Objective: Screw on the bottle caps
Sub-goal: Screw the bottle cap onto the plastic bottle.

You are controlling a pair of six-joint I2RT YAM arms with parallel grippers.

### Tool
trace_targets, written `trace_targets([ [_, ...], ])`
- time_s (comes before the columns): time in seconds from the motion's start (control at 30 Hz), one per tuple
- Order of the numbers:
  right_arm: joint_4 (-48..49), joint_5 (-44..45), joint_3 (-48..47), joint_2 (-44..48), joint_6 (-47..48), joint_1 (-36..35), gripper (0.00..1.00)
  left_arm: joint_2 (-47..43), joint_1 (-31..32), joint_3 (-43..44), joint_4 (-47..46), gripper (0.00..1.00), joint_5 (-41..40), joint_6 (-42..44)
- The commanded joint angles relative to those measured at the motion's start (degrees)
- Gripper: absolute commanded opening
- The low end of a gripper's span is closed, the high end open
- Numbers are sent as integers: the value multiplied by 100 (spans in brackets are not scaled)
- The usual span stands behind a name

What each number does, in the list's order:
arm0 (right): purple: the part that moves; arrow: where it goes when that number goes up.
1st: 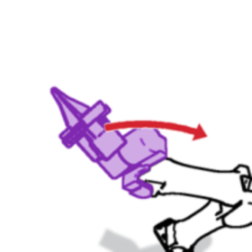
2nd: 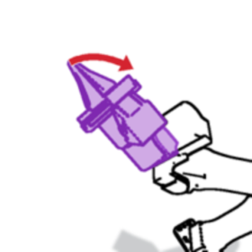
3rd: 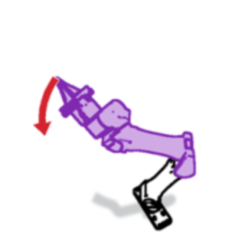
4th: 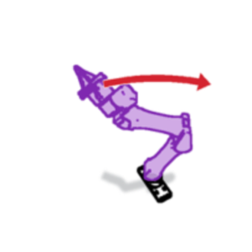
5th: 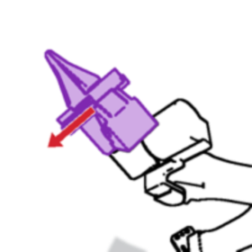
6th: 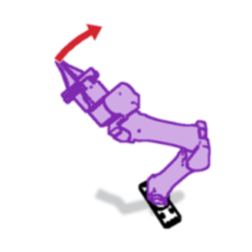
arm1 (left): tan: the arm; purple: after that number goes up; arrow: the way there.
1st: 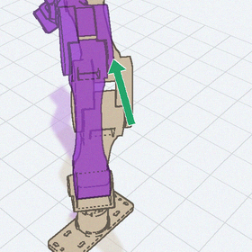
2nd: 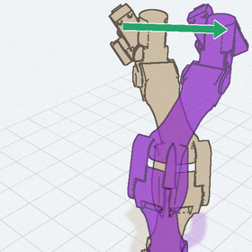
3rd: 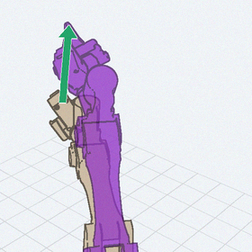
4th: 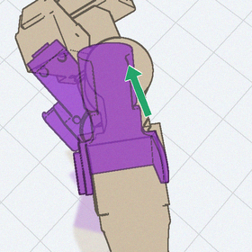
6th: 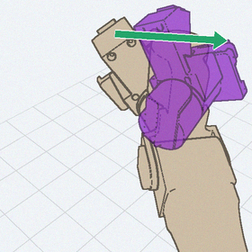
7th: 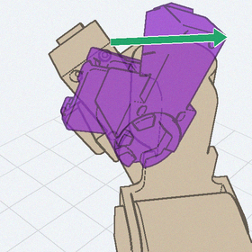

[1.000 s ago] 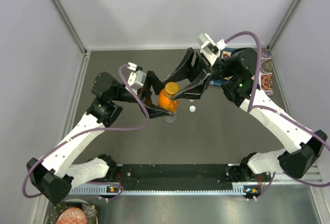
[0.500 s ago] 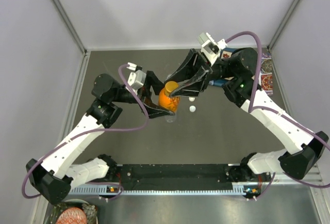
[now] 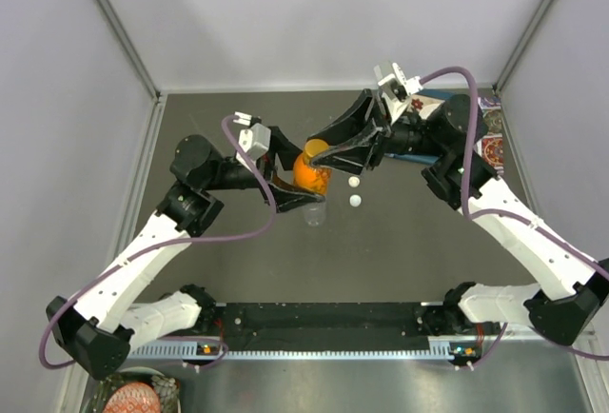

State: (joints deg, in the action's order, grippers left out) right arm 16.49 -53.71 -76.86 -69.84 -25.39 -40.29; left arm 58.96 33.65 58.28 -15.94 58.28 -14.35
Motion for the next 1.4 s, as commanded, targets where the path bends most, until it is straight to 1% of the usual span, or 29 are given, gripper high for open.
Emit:
trace_targets([
  [0.0, -1480, 983, 5, 138, 736, -285, 8, -253, -148, 351, -58, 0, -1283, 475],
  [0.03, -1630, 1334, -22, 138, 859, -338, 8, -271, -148, 368, 134, 0, -1423, 564],
  [0.07, -1945, 1502, -66, 138, 895, -391, 8, -280, -148, 386, 240, 0, -1808, 617],
  [0.1, -2070, 1913, -83, 138, 939, -531, 8, -280, -165, 429, 389, 0, -1977, 748],
  [0.13, -2184, 2126, -101, 138, 1026, -593, 8, -288, -157, 447, 564, 0, -2144, 810],
  [0.17, -2324, 2337, -136, 138, 1062, -672, 7, -280, -157, 456, 618, 0, -2380, 872],
  [0.2, -2509, 2774, -154, 120, 1080, -760, 6, -280, -166, 473, 662, 0, -2513, 994],
  [0.27, -2659, 3163, -206, 85, 1062, -962, 5, -271, -166, 500, 812, 0, -2742, 1048],
  [0.3, -2834, 3609, -224, 59, 1053, -1032, 4, -262, -166, 491, 838, 0, -2961, 1126],
  [0.4, -3142, 4340, -382, -81, 1036, -1331, 3, -253, -166, 474, 988, 0, -3287, 1250],
  [0.5, -3170, 4938, -461, -161, 983, -1621, 2, -306, -166, 377, 1041, 0, -3455, 1294],
  [0.6, -3196, 5327, -602, -231, 983, -1815, 4, -358, -174, 298, 1032, 0, -3508, 1320],
  [0.63, -3222, 5353, -663, -275, 940, -1824, 7, -385, -166, 289, 1041, 0, -3534, 1321],
  [0.67, -3222, 5354, -777, -284, 930, -1833, 22, -394, -166, 280, 1032, 0, -3526, 1321],
  [0.73, -3231, 5354, -909, -258, 948, -1833, 44, -446, -166, 219, 1041, 0, -3438, 1321],
  [0.77, -3266, 5354, -1066, -240, 974, -1824, 60, -447, -174, 210, 1023, 0, -3385, 1303],
  [0.8, -3275, 5354, -1146, -214, 1018, -1824, 66, -481, -174, 158, 988, 0, -3315, 1251],
  [0.87, -3284, 5258, -1330, -118, 1106, -1815, 72, -499, -183, 114, 883, 0, -3044, 1180],
  [0.93, -3293, 5047, -1419, -47, 1132, -1737, 74, -526, -201, 34, 734, 0, -2806, 1049],
  [0.97, -3319, 4994, -1524, 31, 1106, -1701, 78, -534, -210, 8, 672, 0, -2692, 987],
  [1.07, -3372, 4792, -1630, 198, 1167, -1614, 85, -543, -218, -89, 418, 0, -1981, 794],
  [1.1, -3398, 4748, -1630, 251, 1220, -1587, 86, -543, -218, -132, 338, 0, -1622, 671],
  [1.17, -3442, 4634, -1613, 313, 1264, -1333, 88, -543, -218, -159, 180, 0, -1260, 565],
  [1.2, -3425, 4302, -1587, 374, 1229, -1175, 89, -526, -218, -177, 110, 0, -875, 434],
  [1.23, -3416, 4099, -1586, 375, 1142, -921, 89, -517, -218, -185, 48, 0, -671, 355],
  [1.27, -3390, 3923, -1586, 366, 1133, -823, 89, -508, -218, -203, -31, 0, -451, 215],
  [1.3, -3320, 3538, -1569, 375, 1150, -779, 89, -500, -210, -203, -197, 0, -171, 144],
  [1.33, -3058, 3291, -1508, 392, 1254, -726, 88, -482, -210, -212, -303, 0, 241, 39],
  [1.37, -2899, 2975, -1455, 401, 1290, -673, 88, -473, -183, -203, -365, 0, 428, -50],
])
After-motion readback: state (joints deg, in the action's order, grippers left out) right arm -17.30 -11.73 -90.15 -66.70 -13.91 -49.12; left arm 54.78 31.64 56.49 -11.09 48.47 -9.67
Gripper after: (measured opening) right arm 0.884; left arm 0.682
